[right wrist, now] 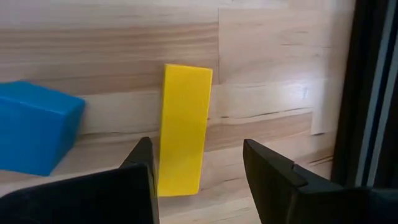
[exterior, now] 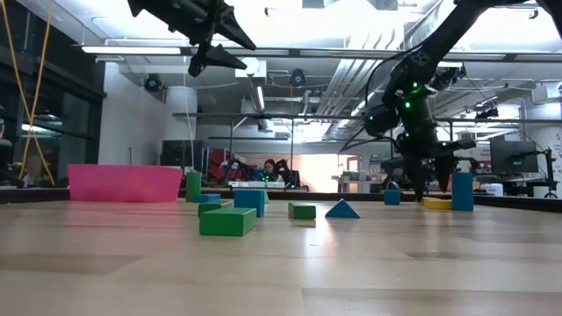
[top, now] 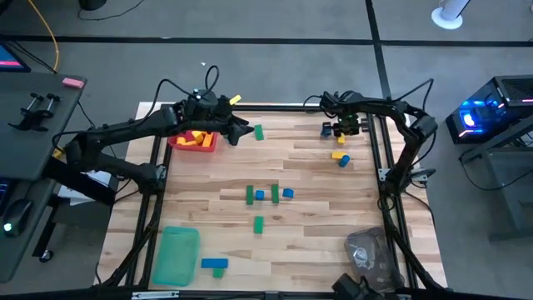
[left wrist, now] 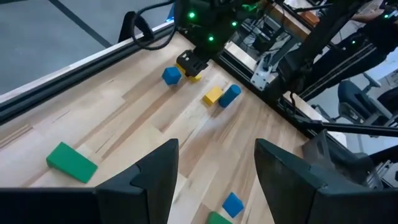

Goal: Sort blocks
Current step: Put the yellow block into the red bin

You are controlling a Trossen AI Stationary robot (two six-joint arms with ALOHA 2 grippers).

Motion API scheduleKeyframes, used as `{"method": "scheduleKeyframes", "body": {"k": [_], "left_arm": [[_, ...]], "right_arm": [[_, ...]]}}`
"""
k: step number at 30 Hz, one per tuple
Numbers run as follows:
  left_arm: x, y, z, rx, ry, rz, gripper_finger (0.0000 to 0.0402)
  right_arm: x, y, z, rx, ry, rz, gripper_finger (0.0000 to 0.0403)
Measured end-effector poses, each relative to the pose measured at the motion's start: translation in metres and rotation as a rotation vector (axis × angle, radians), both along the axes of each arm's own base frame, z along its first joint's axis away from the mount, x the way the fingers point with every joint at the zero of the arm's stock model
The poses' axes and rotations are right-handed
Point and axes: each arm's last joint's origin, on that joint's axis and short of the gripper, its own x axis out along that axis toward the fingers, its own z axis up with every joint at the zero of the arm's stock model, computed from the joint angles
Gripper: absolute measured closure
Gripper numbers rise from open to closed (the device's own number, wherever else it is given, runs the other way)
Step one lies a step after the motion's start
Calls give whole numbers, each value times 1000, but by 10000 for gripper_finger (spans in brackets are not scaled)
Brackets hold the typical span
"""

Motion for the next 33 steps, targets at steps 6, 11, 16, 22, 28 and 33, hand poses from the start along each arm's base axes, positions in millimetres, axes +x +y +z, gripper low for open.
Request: {"method": "scheduleKeyframes", "body": {"k": [6, 11, 16, 22, 28, 33], "left_arm": [[0, 0, 0, 1, -2, 0, 204], [0, 0, 0, 1, -3, 0, 204], [0, 0, 1, -3, -6, 3, 204], [2, 1, 10, 34, -95, -3, 204], [4, 1, 44, 273, -245, -55, 204], [8, -1, 60, 525, -207, -141, 204]], "right_arm": [[-3, 0, -3, 56, -42, 11, 289], [-5, 11, -25, 62, -108, -35, 340], [-3, 21, -30, 27, -89, -25, 369], [-2, 27, -11, -29, -96, 57, 400], [-16, 42, 41, -118, -203, 131, 403], [-24, 60, 85, -210, -447, 247, 403]]}}
